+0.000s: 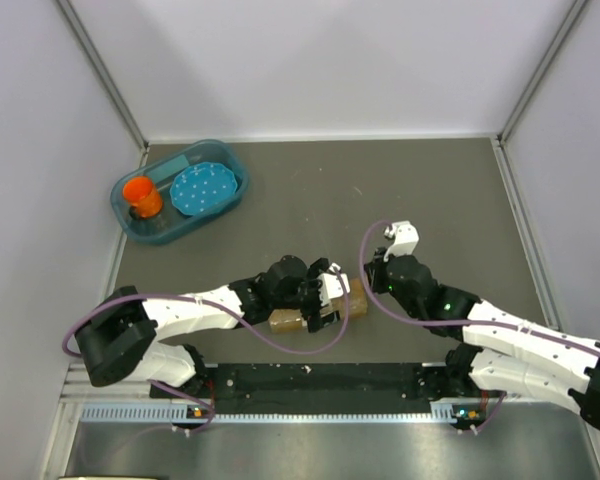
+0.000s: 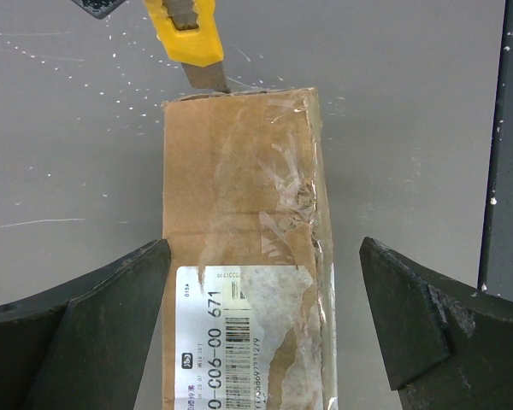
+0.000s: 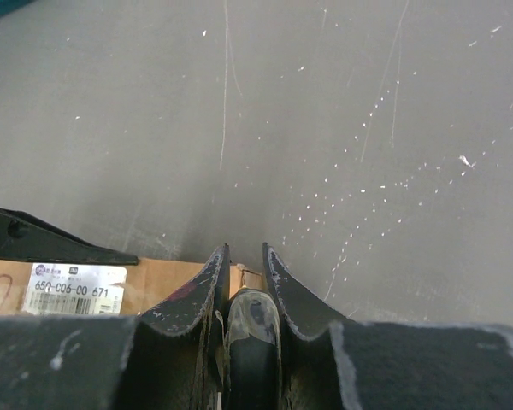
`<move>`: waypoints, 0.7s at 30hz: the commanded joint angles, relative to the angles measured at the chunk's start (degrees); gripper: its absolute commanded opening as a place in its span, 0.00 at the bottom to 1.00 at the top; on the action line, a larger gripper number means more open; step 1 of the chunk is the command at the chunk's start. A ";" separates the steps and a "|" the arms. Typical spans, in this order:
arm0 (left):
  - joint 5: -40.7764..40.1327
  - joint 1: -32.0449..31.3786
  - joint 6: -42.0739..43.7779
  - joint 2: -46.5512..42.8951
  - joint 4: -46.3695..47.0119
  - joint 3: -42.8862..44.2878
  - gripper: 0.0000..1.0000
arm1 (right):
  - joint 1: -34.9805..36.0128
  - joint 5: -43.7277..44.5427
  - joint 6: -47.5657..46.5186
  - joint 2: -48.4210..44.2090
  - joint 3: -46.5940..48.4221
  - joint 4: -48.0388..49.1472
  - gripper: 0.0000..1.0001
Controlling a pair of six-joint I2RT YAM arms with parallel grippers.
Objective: Unpack the express box
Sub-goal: Cut the express box at the center of the board.
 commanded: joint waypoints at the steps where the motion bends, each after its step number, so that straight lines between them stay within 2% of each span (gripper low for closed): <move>1: -0.28 0.26 0.34 -1.03 2.73 -1.21 0.99 | -0.45 0.14 -0.66 1.03 1.47 3.34 0.00; 13: -0.54 0.17 0.34 -1.38 3.43 -2.26 0.99 | -0.45 -0.92 0.83 3.66 2.34 4.49 0.00; 21: -7.13 0.00 -4.14 2.57 -0.16 1.25 0.99 | 0.42 -2.59 3.91 7.53 7.62 -0.87 0.00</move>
